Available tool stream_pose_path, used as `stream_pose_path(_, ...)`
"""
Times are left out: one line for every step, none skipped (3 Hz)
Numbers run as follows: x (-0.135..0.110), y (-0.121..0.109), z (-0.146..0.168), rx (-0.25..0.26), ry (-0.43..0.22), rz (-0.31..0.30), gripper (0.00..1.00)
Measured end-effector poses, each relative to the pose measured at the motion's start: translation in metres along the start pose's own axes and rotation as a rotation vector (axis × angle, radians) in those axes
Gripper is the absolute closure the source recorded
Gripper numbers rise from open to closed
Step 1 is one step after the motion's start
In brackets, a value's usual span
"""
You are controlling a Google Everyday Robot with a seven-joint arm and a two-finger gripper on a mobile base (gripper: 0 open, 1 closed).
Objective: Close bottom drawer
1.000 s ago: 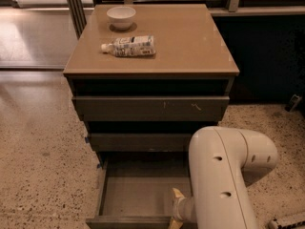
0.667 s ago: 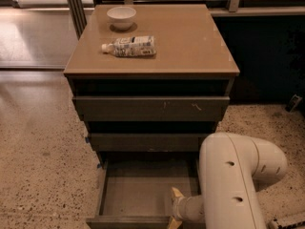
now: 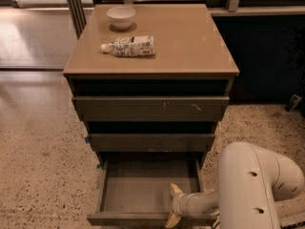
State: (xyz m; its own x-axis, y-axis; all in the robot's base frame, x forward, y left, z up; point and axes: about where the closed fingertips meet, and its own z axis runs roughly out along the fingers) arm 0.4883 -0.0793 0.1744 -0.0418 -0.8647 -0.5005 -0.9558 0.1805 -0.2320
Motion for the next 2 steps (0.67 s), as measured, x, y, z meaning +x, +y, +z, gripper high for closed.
stream_pose_path(-0.0073,-0.0256,0.0025,0.046,-0.033,-0.046,0.0)
stream_pose_path(-0.0073,-0.0257,0.0026,0.046,-0.033,-0.046,0.0)
